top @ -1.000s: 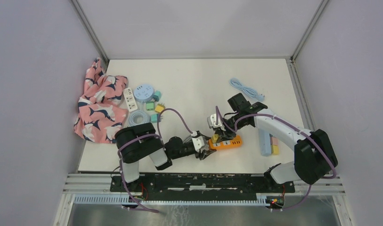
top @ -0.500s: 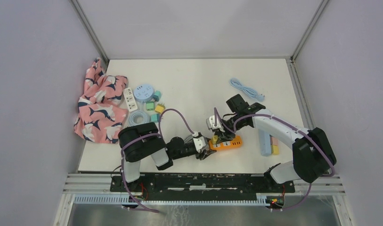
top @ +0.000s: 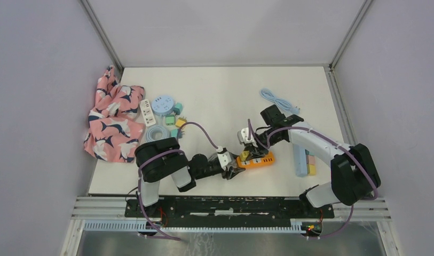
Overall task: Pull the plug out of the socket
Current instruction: Remove the plug from the socket.
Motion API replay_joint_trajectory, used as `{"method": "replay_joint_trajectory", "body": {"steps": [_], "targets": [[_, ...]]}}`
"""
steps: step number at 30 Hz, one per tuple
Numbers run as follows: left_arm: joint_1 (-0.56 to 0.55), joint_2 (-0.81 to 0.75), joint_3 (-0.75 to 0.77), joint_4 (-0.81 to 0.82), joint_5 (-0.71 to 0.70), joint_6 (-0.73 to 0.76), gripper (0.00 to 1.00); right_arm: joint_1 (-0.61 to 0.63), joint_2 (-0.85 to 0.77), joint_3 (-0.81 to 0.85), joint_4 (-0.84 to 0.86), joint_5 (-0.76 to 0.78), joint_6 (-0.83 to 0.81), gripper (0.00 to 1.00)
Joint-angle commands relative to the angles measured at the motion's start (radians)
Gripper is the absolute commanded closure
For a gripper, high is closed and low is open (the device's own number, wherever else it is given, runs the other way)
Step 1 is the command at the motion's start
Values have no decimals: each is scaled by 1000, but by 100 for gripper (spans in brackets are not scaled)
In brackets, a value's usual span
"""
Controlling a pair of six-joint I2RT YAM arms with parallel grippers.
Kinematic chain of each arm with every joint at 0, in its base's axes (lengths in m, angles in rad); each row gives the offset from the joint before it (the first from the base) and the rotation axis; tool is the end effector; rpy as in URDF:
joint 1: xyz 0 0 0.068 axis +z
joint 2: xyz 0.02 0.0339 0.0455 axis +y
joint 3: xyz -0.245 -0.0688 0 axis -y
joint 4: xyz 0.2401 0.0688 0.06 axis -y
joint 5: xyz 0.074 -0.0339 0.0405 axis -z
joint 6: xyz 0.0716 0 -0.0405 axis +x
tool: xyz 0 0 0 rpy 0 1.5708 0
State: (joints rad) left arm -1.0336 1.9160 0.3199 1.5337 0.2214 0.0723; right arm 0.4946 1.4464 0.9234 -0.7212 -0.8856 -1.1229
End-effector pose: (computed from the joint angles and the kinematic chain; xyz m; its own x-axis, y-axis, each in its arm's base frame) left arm 0.1402 -0.2661 0.0935 0.0368 0.0759 -0.9964 0.9502 0.3063 0.0584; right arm 0.2077 0.1750 0.1757 0.1068 -0.5905 -0.8000 -0.9762 -0.2151 0.0284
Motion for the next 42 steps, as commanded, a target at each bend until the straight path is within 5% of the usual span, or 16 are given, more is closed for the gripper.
{"method": "replay_joint_trajectory", "body": {"steps": [1, 10, 18, 22, 32, 42], "targets": [[6, 5, -9, 128, 4, -19, 97, 3, -29, 5, -115, -82, -135, 100], [7, 17, -3, 129, 3, -21, 97, 58, -36, 20, 133, -26, 224, 100], [9, 14, -8, 128, -3, -22, 97, -34, -84, 23, -19, 17, 13, 100], [8, 11, -9, 129, -4, -25, 97, -22, -75, 12, -84, -80, -59, 100], [8, 9, -12, 131, -12, -28, 97, 54, -55, 28, 36, -50, 125, 100], [10, 11, -12, 129, -18, -30, 97, -44, -68, 103, -137, -100, 41, 100]]}}
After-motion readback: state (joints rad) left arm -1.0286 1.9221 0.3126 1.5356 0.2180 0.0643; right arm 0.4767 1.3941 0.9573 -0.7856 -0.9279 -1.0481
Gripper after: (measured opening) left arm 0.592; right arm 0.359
